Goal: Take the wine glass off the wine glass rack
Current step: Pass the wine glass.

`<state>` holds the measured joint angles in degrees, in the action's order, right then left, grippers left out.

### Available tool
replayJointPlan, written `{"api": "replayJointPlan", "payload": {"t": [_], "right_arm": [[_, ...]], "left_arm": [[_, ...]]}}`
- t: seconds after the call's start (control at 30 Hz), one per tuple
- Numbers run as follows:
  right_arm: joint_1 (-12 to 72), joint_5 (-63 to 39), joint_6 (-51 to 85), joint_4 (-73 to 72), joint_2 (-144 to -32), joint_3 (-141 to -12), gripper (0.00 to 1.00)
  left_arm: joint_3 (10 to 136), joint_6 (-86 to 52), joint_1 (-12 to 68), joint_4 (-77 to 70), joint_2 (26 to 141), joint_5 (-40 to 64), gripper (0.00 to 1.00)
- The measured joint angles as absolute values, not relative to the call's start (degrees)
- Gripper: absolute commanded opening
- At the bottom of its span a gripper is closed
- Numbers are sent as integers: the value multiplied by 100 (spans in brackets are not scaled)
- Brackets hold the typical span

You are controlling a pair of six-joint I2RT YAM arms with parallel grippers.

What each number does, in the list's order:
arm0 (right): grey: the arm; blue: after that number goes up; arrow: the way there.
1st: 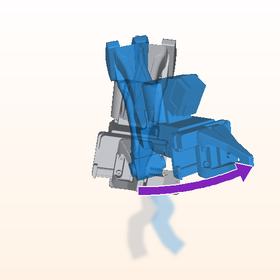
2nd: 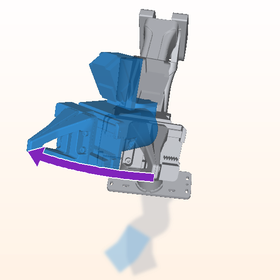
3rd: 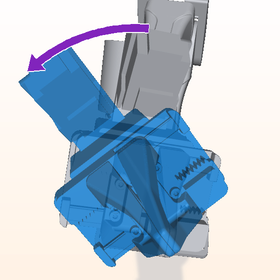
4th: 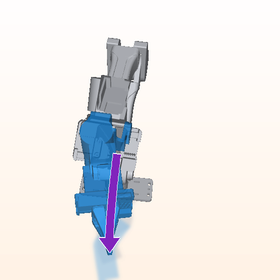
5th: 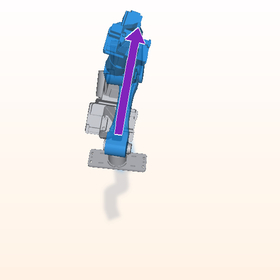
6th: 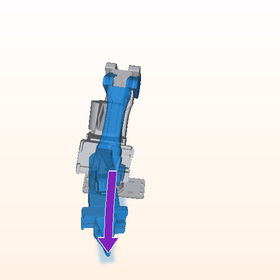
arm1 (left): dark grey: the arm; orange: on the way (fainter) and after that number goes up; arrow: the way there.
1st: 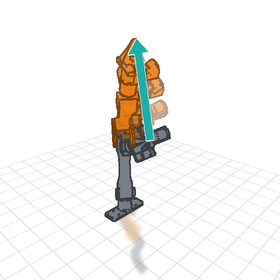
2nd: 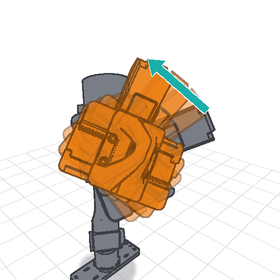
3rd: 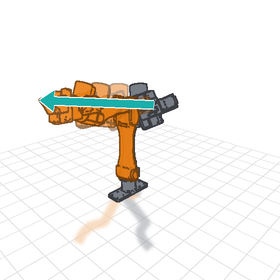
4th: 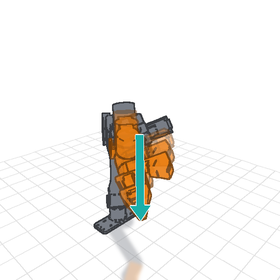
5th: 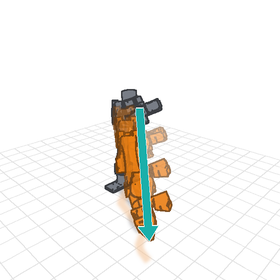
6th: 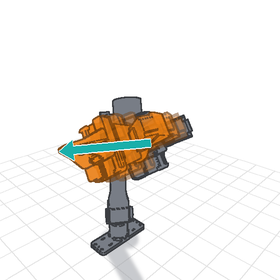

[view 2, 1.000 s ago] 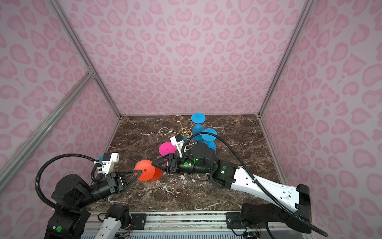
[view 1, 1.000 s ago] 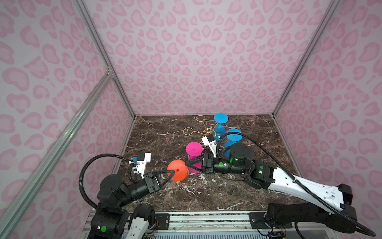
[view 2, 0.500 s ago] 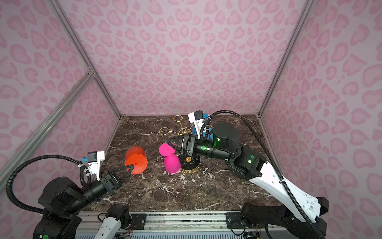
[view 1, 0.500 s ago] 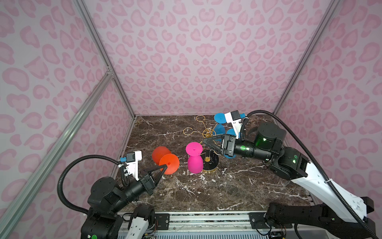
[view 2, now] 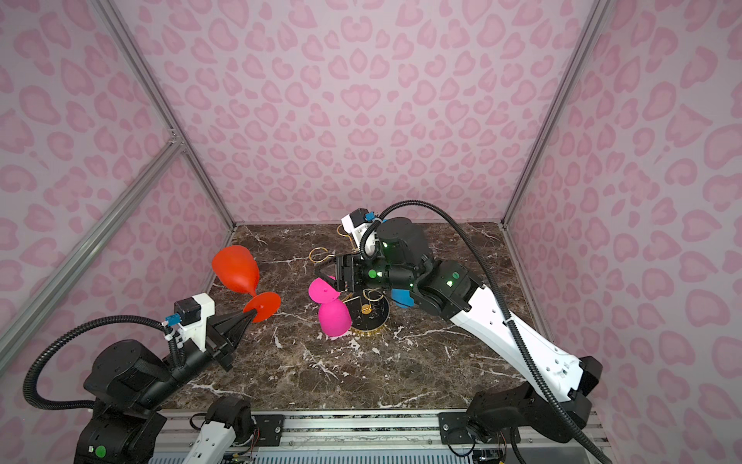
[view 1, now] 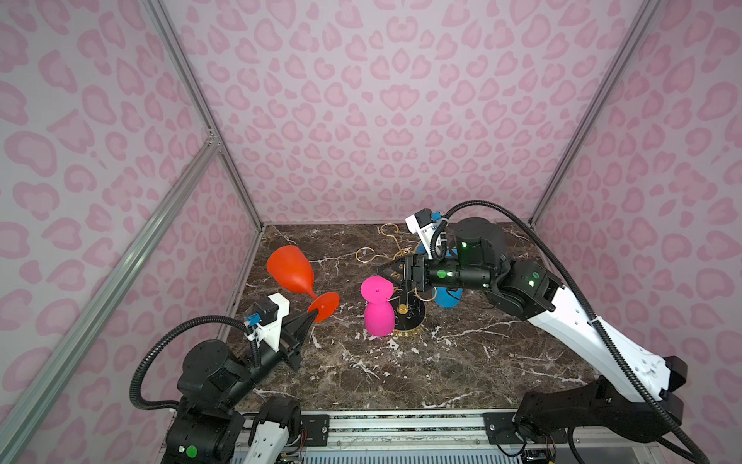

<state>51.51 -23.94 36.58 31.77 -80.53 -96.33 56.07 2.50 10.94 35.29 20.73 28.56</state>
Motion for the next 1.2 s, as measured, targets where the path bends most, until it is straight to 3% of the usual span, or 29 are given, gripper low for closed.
{"api": "replayJointPlan", "payload": {"t": [0.33,0.6,0.9,1.2], "right_arm": [[5135,-2707,3166,3000,-9570,-11085,67],[5127,-2821,3024,3041,-10525,-12245,67],[5408,-2738,2399,3376,-10790,-12361,67],[5776,-2609,1793,3559,-11021,-12250,57]], "left_arm": [[5190,2008,1094,3461,2049,2836,4],[4722,3636,1098,3468,1951,2106,4],[4582,4851,1116,3450,1848,1518,4],[4587,5310,1151,3312,1841,1433,4]]}}
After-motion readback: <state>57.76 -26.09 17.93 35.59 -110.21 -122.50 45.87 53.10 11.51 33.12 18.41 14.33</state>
